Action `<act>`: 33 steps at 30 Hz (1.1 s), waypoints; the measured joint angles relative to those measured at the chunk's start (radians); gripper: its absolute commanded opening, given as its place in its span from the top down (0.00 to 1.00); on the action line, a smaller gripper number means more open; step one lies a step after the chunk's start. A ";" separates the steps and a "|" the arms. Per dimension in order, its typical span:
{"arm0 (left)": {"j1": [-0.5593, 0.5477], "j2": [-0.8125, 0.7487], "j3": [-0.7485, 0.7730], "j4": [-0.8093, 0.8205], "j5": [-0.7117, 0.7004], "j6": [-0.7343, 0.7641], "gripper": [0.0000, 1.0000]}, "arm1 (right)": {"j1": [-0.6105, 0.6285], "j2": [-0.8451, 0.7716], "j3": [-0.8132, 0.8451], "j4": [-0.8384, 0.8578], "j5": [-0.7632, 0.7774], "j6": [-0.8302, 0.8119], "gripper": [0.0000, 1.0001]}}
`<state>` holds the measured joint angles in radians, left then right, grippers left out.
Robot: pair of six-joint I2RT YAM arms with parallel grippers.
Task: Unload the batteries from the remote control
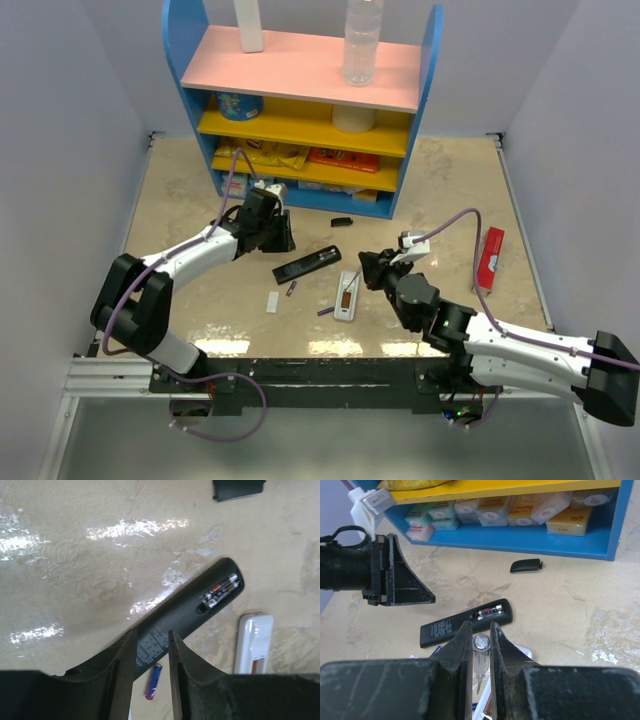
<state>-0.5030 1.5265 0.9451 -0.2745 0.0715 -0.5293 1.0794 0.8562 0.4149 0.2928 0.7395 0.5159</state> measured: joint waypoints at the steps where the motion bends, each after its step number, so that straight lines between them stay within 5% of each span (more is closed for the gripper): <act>1: 0.005 0.011 0.004 -0.009 -0.006 0.010 0.63 | 0.000 0.001 0.000 0.000 -0.006 0.000 1.00; 16: 0.032 0.097 0.001 -0.083 -0.052 0.055 0.63 | 0.000 0.119 0.030 -0.025 -0.390 0.053 1.00; 33: 0.036 -0.015 -0.184 0.019 0.044 0.012 0.66 | 0.000 0.052 0.085 -0.091 -0.219 0.035 1.00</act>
<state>-0.4671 1.5112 0.7609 -0.2554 0.1158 -0.5175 1.0798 0.9085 0.4999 0.2016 0.5209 0.5514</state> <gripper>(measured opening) 0.351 0.140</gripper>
